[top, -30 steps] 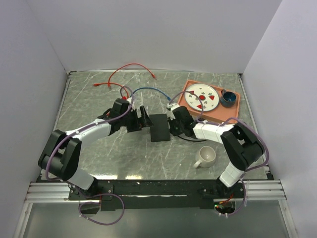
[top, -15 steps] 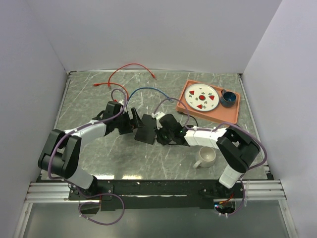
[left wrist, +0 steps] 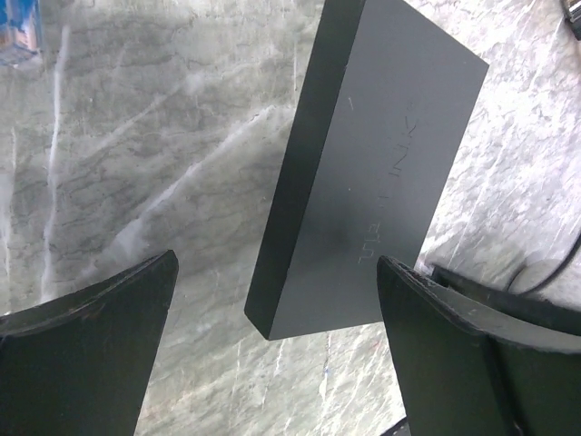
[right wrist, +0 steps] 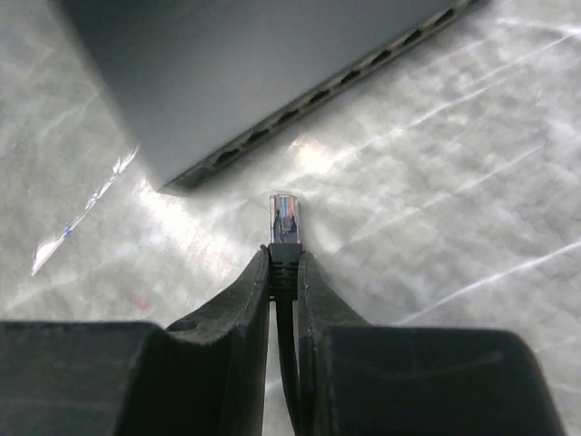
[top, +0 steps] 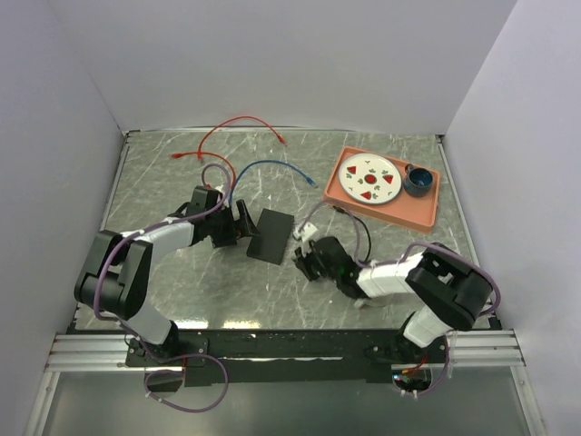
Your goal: Insert the plug into the switch port
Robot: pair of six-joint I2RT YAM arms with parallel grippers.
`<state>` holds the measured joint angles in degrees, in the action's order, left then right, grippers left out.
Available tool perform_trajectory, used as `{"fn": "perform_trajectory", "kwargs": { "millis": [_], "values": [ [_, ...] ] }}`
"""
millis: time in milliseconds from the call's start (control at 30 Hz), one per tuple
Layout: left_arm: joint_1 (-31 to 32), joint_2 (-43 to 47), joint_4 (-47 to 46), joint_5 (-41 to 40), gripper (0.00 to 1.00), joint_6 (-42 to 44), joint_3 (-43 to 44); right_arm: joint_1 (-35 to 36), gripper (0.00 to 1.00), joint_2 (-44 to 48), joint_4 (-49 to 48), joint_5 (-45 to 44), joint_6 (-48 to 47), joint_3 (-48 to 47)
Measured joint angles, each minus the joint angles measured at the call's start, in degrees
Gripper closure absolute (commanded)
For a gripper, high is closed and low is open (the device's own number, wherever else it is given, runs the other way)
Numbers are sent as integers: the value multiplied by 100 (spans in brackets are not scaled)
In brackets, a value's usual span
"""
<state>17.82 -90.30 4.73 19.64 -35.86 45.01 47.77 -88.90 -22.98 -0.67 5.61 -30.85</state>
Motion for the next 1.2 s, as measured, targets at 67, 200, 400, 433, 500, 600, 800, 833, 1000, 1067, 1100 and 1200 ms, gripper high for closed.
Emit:
{"fn": "perform_trajectory", "kwargs": {
  "millis": [67,200,400,433,500,600,800,833,1000,1067,1100,1200],
  "values": [
    [0,-20,35,2,3,55,28,223,100,55,-949,-129,-337,599],
    [-2,-68,31,35,3,87,68,424,100,24,-1928,-120,-828,1095],
    [-17,-138,-72,214,3,94,76,448,100,-166,-2717,9,-1045,1257],
    [-17,-149,-94,238,3,96,76,448,100,-205,-2820,11,-1067,1270],
    [-17,-179,-133,284,3,98,81,448,100,-286,-2977,17,-1108,1272],
    [-17,-282,-219,332,3,105,153,448,100,-389,-3099,22,-1152,1272],
    [-17,-494,-330,321,2,164,358,448,100,-549,-3115,-11,-1169,1172],
    [-17,-511,-341,315,2,177,374,448,100,-590,-3143,-28,-1169,1154],
    [-17,-616,-455,304,1,223,446,448,100,-673,-3121,-105,-1189,1034],
    [-17,-697,-535,323,1,223,503,448,100,-693,-3095,-129,-1215,922],
    [-15,-732,-581,343,1,225,525,448,100,-695,-3091,-144,-1233,890],
    [-2,-846,-660,407,1,240,612,448,100,-699,-3077,-179,-1255,852]
  ]
}}
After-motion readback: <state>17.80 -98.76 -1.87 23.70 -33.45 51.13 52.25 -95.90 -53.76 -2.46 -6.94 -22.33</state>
